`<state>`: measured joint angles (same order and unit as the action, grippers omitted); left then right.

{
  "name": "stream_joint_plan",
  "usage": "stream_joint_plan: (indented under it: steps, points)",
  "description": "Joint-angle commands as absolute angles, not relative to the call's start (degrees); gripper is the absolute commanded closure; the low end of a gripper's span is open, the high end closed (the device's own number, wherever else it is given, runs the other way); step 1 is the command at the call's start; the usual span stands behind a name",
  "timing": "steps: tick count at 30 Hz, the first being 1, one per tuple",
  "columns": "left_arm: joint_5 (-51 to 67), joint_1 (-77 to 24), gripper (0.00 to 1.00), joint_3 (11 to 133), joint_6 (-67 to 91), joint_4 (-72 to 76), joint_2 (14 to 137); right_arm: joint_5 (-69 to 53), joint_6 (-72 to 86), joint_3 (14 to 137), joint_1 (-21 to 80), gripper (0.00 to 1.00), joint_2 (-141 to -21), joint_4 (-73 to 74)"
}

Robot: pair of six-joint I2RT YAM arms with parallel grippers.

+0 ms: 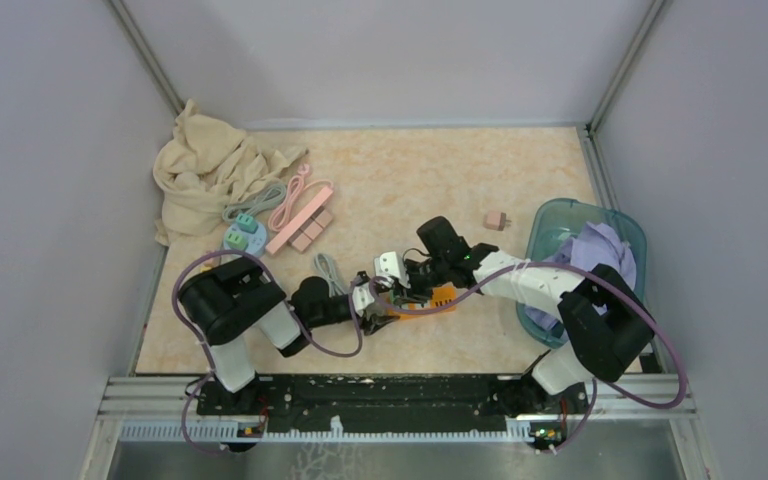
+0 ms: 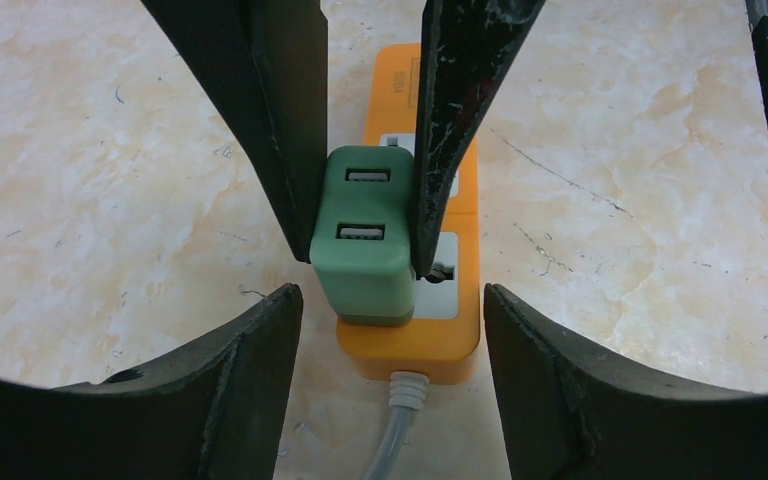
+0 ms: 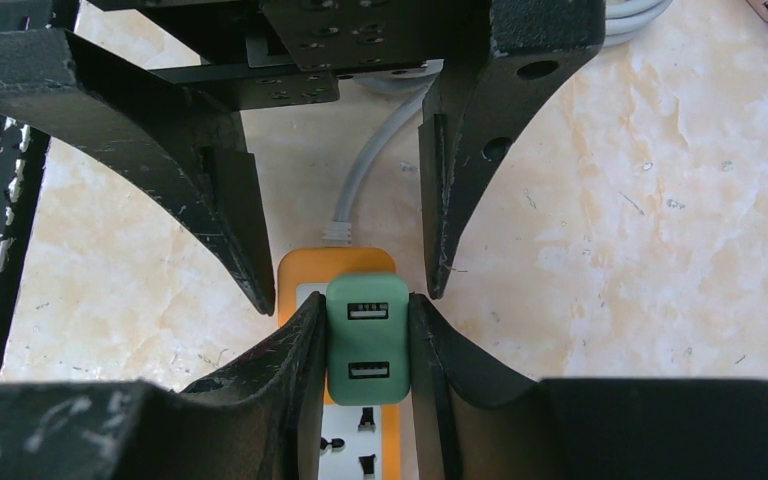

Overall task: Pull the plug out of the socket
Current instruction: Remove the plug from the socket.

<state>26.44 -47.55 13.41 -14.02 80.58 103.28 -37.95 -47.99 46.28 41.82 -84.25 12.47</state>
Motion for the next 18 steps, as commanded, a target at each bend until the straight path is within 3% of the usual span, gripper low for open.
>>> stream_joint_plan:
  steps: [1, 18]
  points:
    - [27.3, -48.2, 0.28, 13.6, -14.3, 82.2, 103.9, -40.4, -48.4, 48.5, 41.4, 1.0, -81.9, 12.4]
    - [28.6, -48.4, 0.27, 15.3, -15.1, 79.5, 105.6, -41.6, -48.9, 48.2, 40.4, 1.0, -81.5, 12.6]
